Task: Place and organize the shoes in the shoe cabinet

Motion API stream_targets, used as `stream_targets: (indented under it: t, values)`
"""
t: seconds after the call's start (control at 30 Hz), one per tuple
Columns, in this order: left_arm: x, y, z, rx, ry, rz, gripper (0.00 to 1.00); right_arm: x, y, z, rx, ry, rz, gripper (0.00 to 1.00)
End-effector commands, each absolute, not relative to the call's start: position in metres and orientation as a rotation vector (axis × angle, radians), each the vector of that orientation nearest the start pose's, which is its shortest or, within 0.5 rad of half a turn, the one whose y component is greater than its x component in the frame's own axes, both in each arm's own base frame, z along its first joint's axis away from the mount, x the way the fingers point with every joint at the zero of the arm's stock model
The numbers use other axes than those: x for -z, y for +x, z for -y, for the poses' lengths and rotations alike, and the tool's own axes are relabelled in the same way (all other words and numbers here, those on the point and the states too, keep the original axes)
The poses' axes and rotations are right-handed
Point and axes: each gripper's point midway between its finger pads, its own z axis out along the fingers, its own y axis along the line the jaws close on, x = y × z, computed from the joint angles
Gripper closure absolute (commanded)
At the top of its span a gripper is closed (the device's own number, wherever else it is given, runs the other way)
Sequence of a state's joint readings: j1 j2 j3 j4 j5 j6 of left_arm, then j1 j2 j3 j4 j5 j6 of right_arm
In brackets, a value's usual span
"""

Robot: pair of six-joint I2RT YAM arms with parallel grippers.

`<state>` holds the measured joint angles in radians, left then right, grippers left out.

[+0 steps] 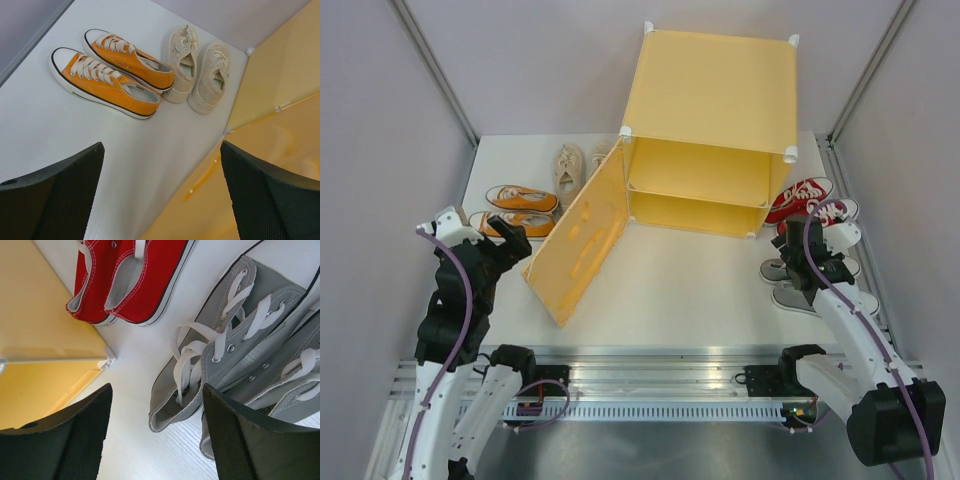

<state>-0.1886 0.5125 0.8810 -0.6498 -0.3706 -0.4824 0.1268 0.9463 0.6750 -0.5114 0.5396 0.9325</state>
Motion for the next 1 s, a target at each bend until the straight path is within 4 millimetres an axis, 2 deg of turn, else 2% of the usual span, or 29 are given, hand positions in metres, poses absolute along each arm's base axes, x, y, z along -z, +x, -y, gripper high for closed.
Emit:
stream_targets:
  t: [0.0, 0.23, 0.33, 0.5, 0.6, 0.73, 0.8, 0.83, 0.97]
  values:
    - [-0.292, 0.228, 0.005, 0.154, -0.453, -1.737, 0.0, -0.123, 0.28, 0.023, 0.018, 1.165, -1.91, 0.25]
    - [-0.294, 0.225, 0.014, 0.181, -0.409, -1.74, 0.0, -0.115, 0.267, 0.034, 0.072, 1.231, -1.858, 0.33]
    - [-0.296, 0.224, 0.014, 0.183, -0.403, -1.732, 0.0, -0.104, 0.258, 0.039, 0.097, 1.269, -1.839, 0.35]
    - [-0.295, 0.223, 0.016, 0.182, -0.386, -1.731, 0.0, -0.084, 0.255, 0.05, 0.171, 1.334, -1.843, 0.38]
    - [-0.294, 0.222, 0.017, 0.179, -0.376, -1.734, 0.01, -0.083, 0.262, 0.057, 0.197, 1.328, -1.822, 0.58]
    - [-0.293, 0.223, 0.021, 0.187, -0.357, -1.741, 0.01, -0.094, 0.27, 0.063, 0.218, 1.303, -1.799, 0.73]
    - [-0.294, 0.223, 0.021, 0.189, -0.355, -1.737, 0.0, -0.094, 0.274, 0.061, 0.2, 1.295, -1.813, 0.75]
    - [-0.294, 0.222, 0.021, 0.19, -0.355, -1.736, 0.0, -0.094, 0.275, 0.061, 0.195, 1.295, -1.815, 0.85]
    - [-0.296, 0.221, 0.02, 0.185, -0.357, -1.728, 0.01, -0.094, 0.279, 0.057, 0.179, 1.269, -1.848, 0.98]
